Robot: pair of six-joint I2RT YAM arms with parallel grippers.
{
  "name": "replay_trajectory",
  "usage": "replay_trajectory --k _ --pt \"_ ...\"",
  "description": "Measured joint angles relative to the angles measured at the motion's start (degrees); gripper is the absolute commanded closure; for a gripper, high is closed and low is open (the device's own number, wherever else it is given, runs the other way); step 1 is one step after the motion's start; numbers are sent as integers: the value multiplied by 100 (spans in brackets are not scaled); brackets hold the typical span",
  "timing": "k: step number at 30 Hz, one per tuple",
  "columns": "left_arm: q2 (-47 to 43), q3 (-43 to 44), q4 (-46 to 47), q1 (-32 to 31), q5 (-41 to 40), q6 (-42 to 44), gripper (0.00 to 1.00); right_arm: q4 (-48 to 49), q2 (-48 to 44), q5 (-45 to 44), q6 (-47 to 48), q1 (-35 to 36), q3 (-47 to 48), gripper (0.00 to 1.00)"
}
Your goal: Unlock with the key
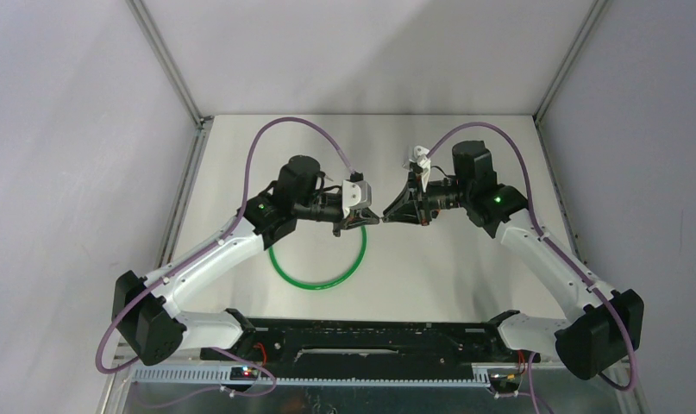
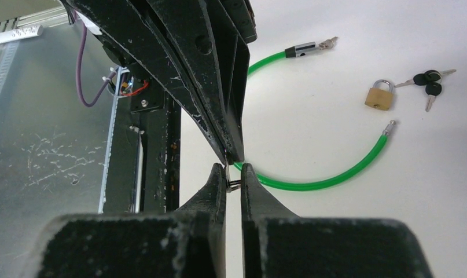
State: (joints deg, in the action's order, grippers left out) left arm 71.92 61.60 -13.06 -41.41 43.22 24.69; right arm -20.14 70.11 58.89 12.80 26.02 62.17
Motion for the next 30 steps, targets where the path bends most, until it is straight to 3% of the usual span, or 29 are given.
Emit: replay_trajectory --k 14,19,27,30 --pt "0 0 4 -11 -105 42 100 -254 -76 -33 378 -63 0 100" --pt "0 -2 0 -11 -103 46 100 -251 -125 -31 352 -68 0 80" --pt "0 -2 2 -11 -103 85 100 -197 -254 -24 203 -87 0 70" --pt "0 -2 2 -11 -103 85 100 -197 -262 -24 197 -87 0 72"
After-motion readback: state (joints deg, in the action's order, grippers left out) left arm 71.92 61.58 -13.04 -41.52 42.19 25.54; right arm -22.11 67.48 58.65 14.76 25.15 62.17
